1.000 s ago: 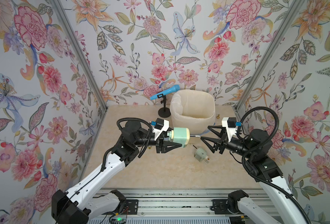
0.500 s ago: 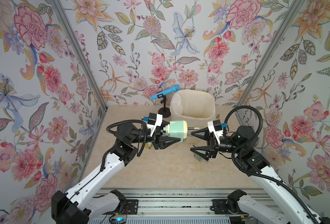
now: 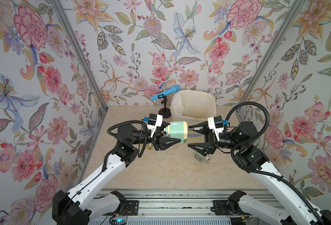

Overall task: Take out the pencil sharpener tray and clean the shavings
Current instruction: Open the container of the pencil sharpener.

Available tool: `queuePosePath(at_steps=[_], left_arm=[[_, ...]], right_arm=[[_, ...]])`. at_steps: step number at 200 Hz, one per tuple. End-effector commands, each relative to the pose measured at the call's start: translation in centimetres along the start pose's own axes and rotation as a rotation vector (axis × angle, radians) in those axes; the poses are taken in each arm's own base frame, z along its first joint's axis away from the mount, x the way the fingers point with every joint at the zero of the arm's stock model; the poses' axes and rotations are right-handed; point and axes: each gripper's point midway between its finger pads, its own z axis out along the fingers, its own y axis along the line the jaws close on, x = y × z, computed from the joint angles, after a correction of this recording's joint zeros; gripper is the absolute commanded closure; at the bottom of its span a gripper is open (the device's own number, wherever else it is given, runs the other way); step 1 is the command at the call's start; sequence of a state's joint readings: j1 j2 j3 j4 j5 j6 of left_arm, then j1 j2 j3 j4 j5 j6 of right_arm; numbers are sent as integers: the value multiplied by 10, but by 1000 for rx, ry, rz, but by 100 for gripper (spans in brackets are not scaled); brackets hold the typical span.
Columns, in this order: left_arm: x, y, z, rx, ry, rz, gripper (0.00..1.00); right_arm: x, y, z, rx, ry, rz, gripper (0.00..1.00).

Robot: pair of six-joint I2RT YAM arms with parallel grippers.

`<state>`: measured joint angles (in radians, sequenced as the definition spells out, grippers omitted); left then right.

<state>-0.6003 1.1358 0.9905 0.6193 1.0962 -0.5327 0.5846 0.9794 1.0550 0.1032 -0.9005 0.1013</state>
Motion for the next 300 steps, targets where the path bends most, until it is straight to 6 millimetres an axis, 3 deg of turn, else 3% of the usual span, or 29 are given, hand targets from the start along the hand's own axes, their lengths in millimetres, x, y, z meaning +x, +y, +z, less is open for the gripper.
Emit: queuePosePath(at_steps=[1, 72, 168, 212, 252, 261, 277, 300], left_arm=[[-7, -2, -2, 12, -28, 36, 75], [0, 1, -1, 13, -19, 27, 75], [-6, 0, 0, 19, -28, 48, 75], [-2, 0, -1, 17, -23, 43, 75], [4, 3, 0, 16, -15, 30, 75], [6, 4, 0, 14, -13, 25, 75], [8, 4, 0, 16, -11, 16, 75], [11, 5, -1, 11, -10, 14, 75]], right_arm=[[-16, 6, 5, -26, -36, -55, 14], [-23, 11, 13, -53, -25, -57, 21], [-1, 2, 17, -26, 49, -2, 22], [-8, 7, 15, -41, 44, -7, 32], [-9, 7, 15, -39, 48, 0, 50], [-10, 6, 14, -31, 46, -4, 48], [-12, 6, 13, -26, 43, -11, 32], [-12, 5, 13, -26, 48, -6, 40]])
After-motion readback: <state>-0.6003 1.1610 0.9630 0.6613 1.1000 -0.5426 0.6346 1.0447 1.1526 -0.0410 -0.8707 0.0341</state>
